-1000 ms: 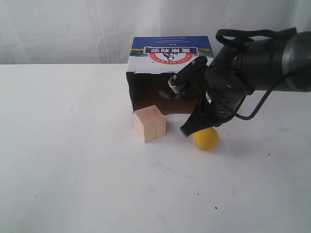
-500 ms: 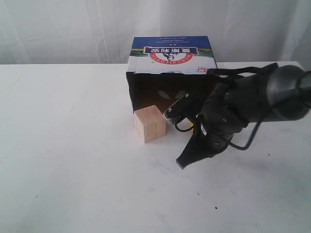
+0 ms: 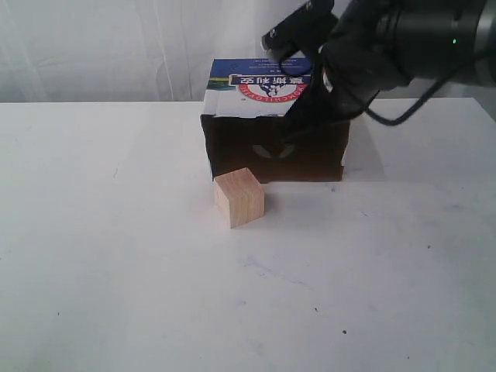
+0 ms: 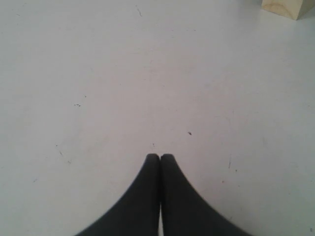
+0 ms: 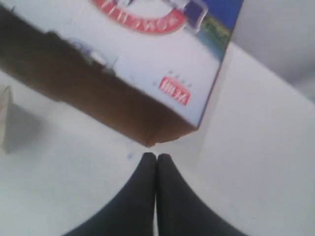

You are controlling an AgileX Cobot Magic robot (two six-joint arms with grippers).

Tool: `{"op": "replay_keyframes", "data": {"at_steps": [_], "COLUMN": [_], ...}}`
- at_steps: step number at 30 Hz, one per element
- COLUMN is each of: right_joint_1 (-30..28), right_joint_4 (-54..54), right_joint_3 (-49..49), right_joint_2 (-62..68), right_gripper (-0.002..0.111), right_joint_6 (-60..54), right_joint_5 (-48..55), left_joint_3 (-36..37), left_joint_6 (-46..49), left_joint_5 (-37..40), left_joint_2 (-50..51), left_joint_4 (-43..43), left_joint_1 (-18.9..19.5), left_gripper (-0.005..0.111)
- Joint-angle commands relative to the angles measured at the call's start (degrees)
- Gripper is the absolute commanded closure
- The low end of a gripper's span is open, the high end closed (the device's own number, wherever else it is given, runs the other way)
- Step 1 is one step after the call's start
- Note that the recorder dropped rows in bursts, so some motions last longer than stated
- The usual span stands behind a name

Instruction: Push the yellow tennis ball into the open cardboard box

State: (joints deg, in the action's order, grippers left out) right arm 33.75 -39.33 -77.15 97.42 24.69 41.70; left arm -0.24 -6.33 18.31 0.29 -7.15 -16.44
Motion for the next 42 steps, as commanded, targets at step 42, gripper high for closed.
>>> {"op": "replay_keyframes", "data": {"at_steps": [42], "right_joint_1": [-3.1], "right_joint_4": [3.8], "right_joint_3": [25.1], "right_joint_2": [-37.2], "right_gripper": [0.108], "right_joint_6": [13.0], "right_joint_5": [-6.3], "left_joint_3": [0.2], "left_joint_6": [0.1], "left_joint_5": [1.2], "left_joint_2": [-0.3], "left_joint_4": [0.0], "left_joint_1": [-0.3], "left_gripper": [0.107]}}
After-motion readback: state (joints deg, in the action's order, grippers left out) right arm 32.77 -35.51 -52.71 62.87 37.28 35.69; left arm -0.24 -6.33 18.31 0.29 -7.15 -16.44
